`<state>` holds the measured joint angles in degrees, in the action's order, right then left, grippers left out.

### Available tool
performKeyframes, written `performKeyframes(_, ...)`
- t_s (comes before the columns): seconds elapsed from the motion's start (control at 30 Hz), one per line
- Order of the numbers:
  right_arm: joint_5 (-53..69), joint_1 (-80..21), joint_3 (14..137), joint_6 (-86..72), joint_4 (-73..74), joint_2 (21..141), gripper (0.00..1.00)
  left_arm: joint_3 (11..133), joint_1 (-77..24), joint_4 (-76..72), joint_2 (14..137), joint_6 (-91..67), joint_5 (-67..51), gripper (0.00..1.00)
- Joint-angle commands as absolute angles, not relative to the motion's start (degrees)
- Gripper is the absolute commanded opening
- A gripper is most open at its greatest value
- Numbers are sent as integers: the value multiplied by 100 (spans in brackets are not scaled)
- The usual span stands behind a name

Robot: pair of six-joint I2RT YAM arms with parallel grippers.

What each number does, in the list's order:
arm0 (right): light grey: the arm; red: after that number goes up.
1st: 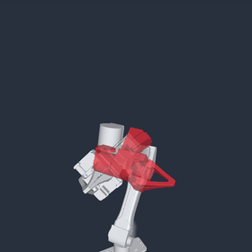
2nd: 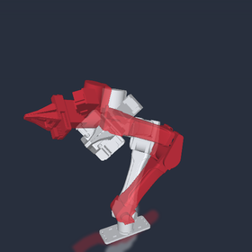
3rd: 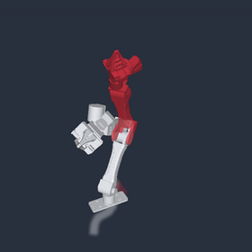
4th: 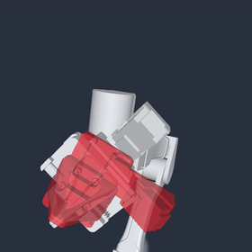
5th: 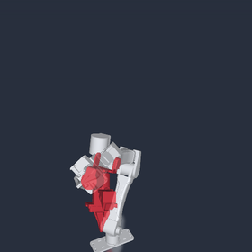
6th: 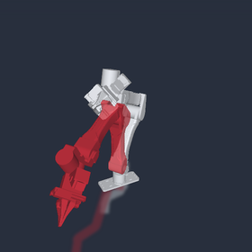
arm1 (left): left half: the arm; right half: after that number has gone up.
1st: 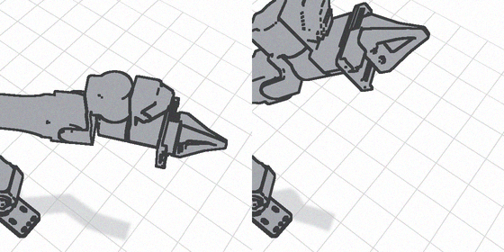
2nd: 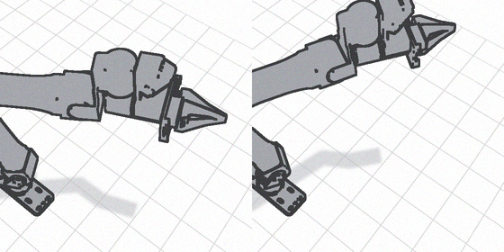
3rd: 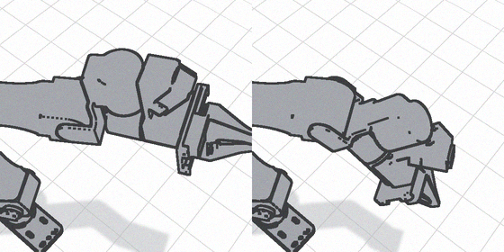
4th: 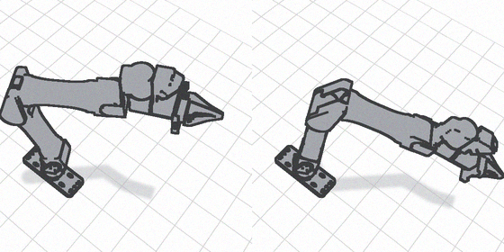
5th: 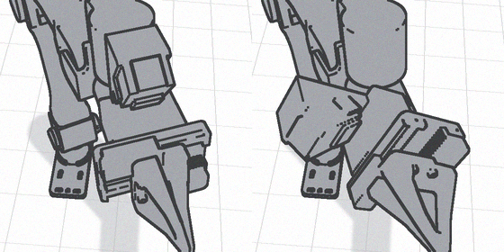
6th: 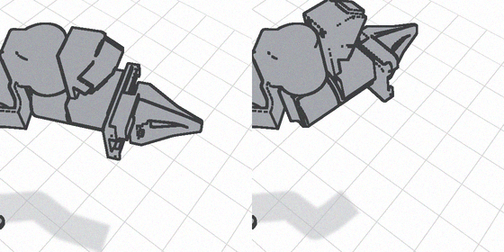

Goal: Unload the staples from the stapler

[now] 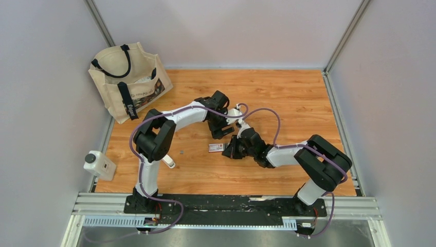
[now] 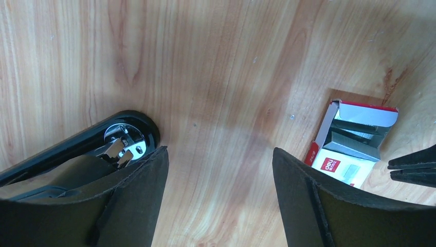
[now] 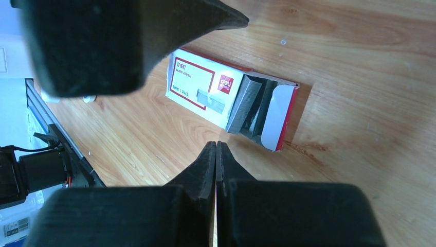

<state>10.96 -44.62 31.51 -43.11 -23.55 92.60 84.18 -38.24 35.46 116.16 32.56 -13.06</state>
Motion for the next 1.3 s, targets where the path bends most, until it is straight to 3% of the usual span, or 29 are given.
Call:
performKeyframes(0.0, 827, -4500, 3059, -4421, -2830, 9229, 0, 8517, -3893, 3419, 11611, 3164, -1424, 82)
performKeyframes(0.47, 9, -4570, 2637, -4693, -3164, 9036, 0, 7937, -3902, 3551, 11356, 3050, -1687, 79)
performKeyframes(1.27, -281, -4684, 2162, -5089, -3577, 8798, 0, 7312, -4113, 3533, 10723, 2566, -1705, 78)
